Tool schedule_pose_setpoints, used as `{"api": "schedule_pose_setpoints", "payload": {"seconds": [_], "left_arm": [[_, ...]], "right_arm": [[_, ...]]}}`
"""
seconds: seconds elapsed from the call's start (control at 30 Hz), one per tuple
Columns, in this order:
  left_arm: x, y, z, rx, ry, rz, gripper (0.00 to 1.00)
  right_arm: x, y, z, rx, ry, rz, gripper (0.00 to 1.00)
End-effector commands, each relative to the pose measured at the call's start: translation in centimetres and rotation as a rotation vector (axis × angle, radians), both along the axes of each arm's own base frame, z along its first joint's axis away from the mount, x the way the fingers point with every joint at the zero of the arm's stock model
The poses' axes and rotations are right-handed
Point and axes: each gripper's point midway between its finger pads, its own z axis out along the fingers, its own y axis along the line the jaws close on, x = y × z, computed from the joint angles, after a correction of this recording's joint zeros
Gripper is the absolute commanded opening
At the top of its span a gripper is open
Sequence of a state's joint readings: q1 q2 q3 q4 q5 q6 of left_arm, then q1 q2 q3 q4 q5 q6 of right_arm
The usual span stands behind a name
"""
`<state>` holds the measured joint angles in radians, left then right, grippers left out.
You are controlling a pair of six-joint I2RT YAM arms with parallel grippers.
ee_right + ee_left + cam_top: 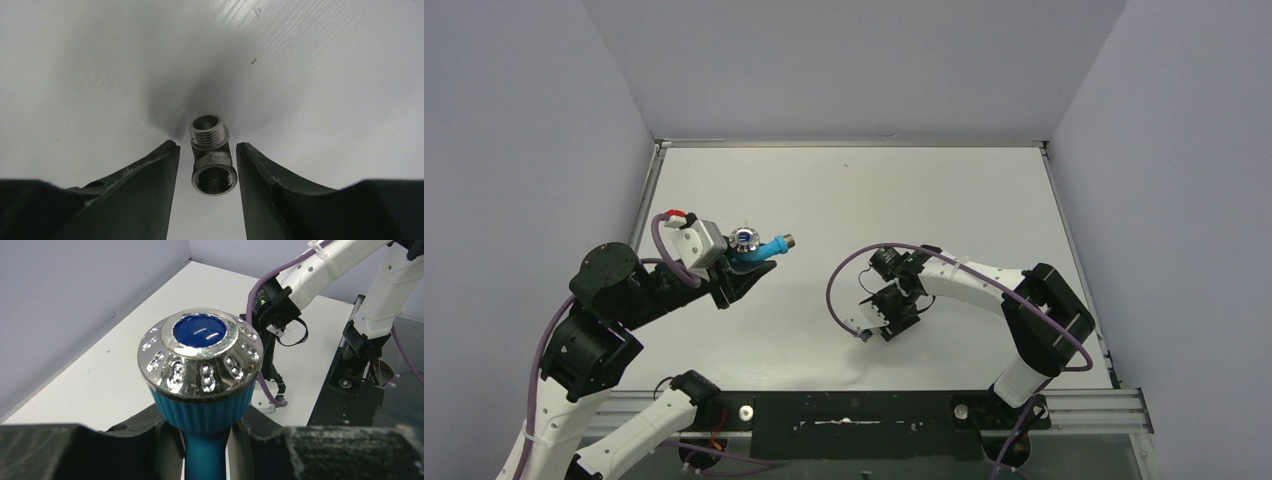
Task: Install the water faucets
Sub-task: Pick up the adaptor at the center of the board.
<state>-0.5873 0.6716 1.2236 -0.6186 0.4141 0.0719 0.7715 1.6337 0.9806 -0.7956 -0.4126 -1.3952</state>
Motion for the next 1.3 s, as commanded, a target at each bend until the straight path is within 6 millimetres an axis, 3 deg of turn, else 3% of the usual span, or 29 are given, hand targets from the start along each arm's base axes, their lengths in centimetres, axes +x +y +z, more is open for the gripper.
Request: {"api": "schedule_pose_setpoints", "payload": {"seconds": [0.0, 0.73, 1.27], "left_arm": [[0.1, 0.3, 1.7, -0.023, -0.051, 0.016, 0.0], [0.0, 0.4, 1.8, -0.024, -0.053, 0.019, 0.0], [-0.1, 0.6, 2.0, -0.027, -0.058, 0.024, 0.0]], "right_arm": [[0.3, 0.5, -0.3, 0.032, 0.0, 0.009, 0.46], [0.0, 0.4, -1.2, 0.006, 0.037, 0.011, 0.44], [0.2, 0.1, -1.5, -0.009, 0.038, -0.017, 0.28]]}}
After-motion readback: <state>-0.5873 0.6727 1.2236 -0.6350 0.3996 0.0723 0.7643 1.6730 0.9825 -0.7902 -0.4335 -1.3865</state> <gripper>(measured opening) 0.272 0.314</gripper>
